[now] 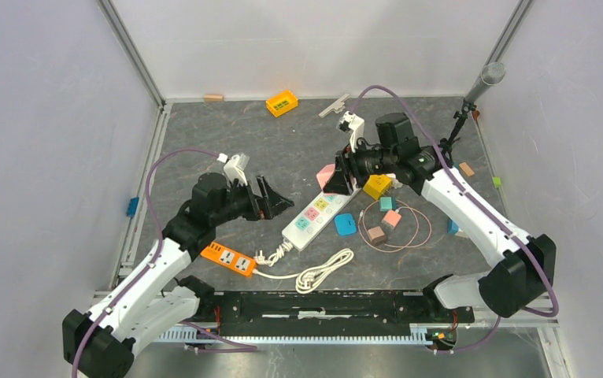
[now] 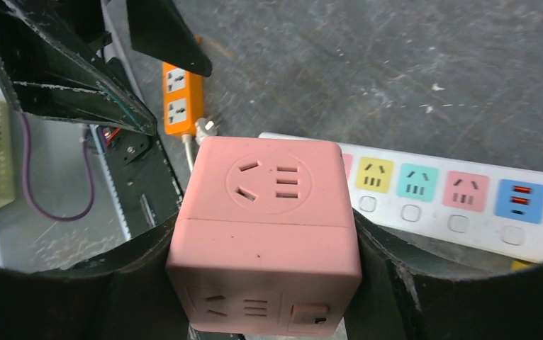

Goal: Insert the plug

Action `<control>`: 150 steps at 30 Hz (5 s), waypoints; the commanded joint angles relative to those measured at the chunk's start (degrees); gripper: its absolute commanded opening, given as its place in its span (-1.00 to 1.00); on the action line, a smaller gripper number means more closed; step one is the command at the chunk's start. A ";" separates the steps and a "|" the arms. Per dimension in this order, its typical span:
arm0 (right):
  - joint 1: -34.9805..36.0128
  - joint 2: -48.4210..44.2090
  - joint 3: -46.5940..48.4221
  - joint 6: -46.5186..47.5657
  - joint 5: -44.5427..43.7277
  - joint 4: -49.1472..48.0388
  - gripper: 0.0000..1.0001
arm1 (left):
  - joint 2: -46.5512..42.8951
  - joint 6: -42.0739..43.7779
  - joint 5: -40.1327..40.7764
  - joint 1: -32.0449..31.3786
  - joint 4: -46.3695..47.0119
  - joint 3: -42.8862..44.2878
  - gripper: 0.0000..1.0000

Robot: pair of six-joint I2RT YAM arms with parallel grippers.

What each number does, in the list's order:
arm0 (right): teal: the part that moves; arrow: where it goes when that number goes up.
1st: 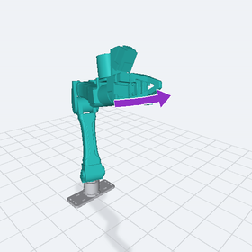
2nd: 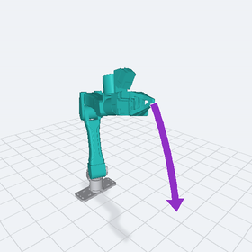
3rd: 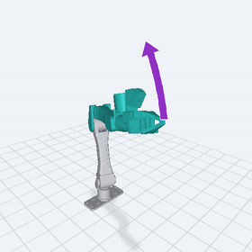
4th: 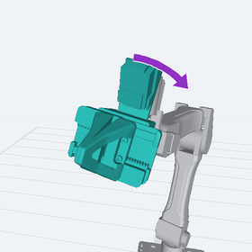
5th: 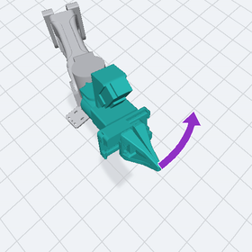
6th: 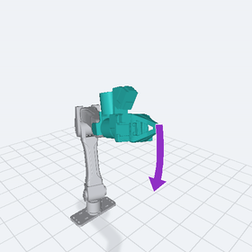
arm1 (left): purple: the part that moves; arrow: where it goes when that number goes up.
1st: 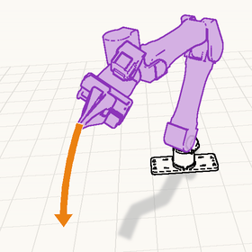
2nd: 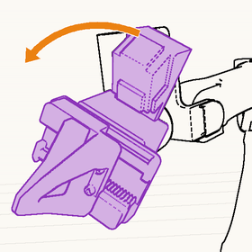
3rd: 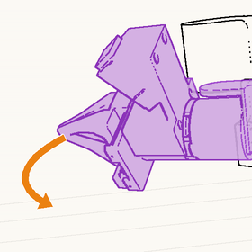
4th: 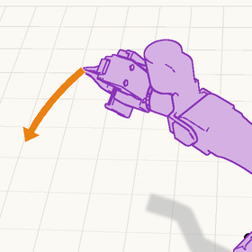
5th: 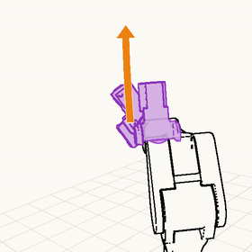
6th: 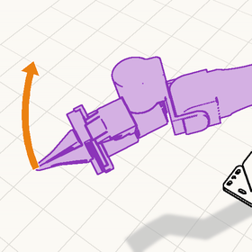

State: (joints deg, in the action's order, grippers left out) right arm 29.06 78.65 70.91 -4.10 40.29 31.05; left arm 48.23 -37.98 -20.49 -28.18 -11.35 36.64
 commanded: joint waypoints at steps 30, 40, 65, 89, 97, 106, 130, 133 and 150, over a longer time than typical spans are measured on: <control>-0.34 -25.30 -22.27 35.46 9.49 -27.14 -1.00 | 8.18 -14.98 -11.01 0.41 1.77 14.51 0.99; 0.29 -30.41 -27.19 33.83 20.09 -39.05 -1.00 | 7.20 -21.04 -20.55 0.50 16.54 11.44 0.99; 6.39 -24.14 -21.92 29.92 16.21 -42.64 -1.00 | 16.32 -29.45 -29.94 -6.22 29.13 11.48 0.99; 7.77 -23.64 -21.90 27.58 7.14 -43.43 -0.17 | 19.53 -30.99 -26.74 -9.62 34.21 12.05 -0.96; 7.76 -25.20 -23.87 21.97 3.43 -48.00 0.68 | 18.84 -29.78 -26.76 -9.54 34.36 13.01 -0.96; 7.76 -24.25 -23.62 23.45 6.23 -45.48 0.65 | 18.39 -30.03 -27.56 -9.52 35.76 13.59 -0.96; 7.76 -23.55 -22.86 27.81 9.72 -41.16 -1.00 | 18.42 -31.05 -27.53 -8.93 36.77 13.80 0.75; 7.76 -23.98 -22.84 28.43 9.72 -40.49 -1.00 | 17.29 -29.92 -25.81 -7.11 34.27 13.83 0.99; 7.74 -23.42 -21.57 33.43 9.98 -36.59 -1.00 | 10.48 -21.03 -22.29 4.81 14.43 11.86 0.99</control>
State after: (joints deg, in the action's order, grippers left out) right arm 36.71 55.13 46.70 26.87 49.50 -5.10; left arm 60.75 -66.11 -44.47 -24.64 11.70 47.64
